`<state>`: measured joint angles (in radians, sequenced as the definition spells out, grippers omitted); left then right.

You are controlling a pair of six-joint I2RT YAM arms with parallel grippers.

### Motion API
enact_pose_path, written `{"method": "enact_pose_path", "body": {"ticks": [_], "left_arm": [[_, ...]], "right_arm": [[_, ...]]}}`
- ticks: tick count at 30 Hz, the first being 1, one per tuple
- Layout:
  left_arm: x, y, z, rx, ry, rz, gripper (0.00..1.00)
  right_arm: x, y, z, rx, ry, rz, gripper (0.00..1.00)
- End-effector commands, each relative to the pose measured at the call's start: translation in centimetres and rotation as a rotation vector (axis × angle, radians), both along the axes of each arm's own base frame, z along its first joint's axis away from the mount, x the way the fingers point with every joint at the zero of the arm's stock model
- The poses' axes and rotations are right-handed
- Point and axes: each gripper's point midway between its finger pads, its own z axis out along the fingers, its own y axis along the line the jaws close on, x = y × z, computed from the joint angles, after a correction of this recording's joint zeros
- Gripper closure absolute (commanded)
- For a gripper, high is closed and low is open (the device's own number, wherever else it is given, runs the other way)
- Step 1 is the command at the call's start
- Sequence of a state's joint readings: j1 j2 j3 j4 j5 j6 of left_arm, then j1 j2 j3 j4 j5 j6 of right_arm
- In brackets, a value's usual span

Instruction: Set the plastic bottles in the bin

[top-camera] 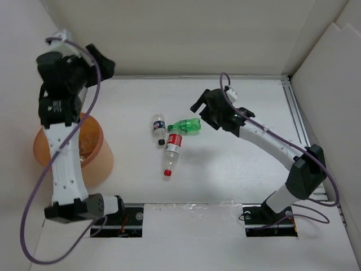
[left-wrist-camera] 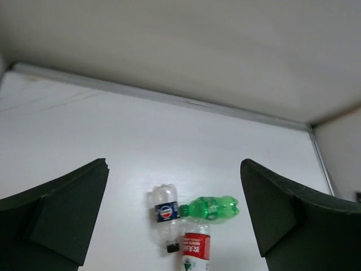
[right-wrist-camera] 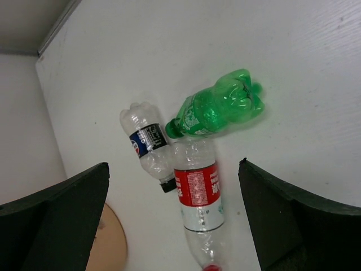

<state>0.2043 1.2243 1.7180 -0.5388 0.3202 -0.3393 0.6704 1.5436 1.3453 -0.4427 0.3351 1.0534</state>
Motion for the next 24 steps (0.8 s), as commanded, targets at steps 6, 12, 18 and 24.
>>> {"method": "enact_pose_path", "body": {"ticks": [6,12,18,24], "left_arm": [[3.0,-14.6,-0.4,0.247,0.001,-0.363,0.00],[2.0,-17.4,-4.6,0.228,-0.008,-0.456,0.00],[0.4,-17.9,-5.4,0.213,-0.029,-0.512,0.00],[-0.4,-18.3,-5.8,0.195,-0.044,-0.544,0.00]], "right_arm": [[2.0,4.2,-6.6,0.138,0.223,-0.126,0.00],[3.6,3.7,-10.6,0.111,0.267,-0.169,0.01],[5.3,3.8,-13.1,0.131,0.269,-0.189,0.03],[6.8,3.4,-15.3,0.146,0.295,-0.219,0.03]]}}
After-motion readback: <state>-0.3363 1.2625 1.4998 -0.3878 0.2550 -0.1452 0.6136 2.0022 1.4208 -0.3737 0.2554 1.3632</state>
